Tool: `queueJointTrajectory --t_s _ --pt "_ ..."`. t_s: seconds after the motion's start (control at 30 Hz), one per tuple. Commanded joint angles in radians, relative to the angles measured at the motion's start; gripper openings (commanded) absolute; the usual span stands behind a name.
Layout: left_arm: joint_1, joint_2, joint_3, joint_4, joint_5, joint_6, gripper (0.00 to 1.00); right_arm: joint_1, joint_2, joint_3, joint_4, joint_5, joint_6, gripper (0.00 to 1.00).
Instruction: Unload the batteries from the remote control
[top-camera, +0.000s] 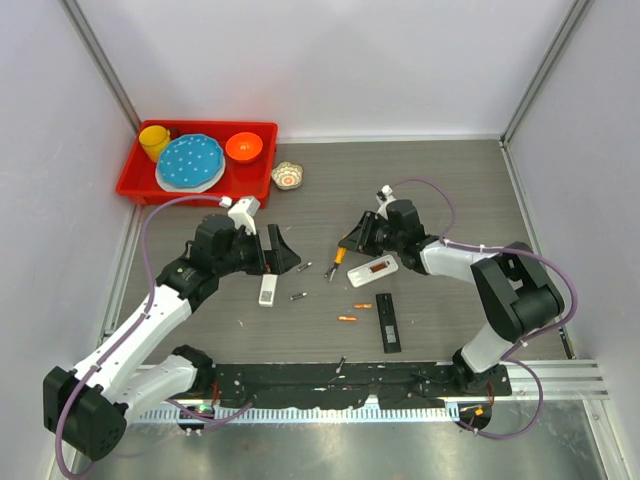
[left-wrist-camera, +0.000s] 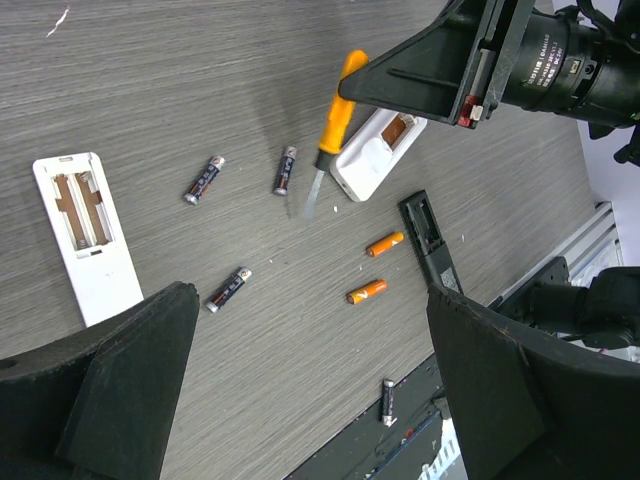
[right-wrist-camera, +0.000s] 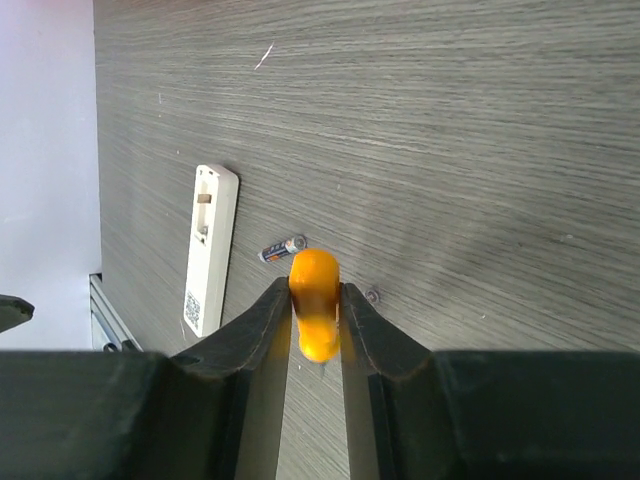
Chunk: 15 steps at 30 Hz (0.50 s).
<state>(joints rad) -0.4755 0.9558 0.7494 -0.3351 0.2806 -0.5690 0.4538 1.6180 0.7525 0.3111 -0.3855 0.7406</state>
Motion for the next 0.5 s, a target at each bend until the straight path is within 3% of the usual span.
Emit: queueJointTrajectory --t_s 0.0,0.27,0.47 --pt "0.003 -0.015 0.042 0.004 0.012 0.006 1.00 0.009 0.019 0.062 -0.026 -0.003 -0.009 0.32" --pt "0.005 -0.009 0.039 0.005 0.020 0.006 1.00 0.016 0.020 0.079 -0.079 0.005 -0.036 0.38" --pt "0.003 -0.008 0.042 0.014 0.023 0.006 1.00 0.016 -0.007 0.079 -0.098 0.023 -0.056 0.49"
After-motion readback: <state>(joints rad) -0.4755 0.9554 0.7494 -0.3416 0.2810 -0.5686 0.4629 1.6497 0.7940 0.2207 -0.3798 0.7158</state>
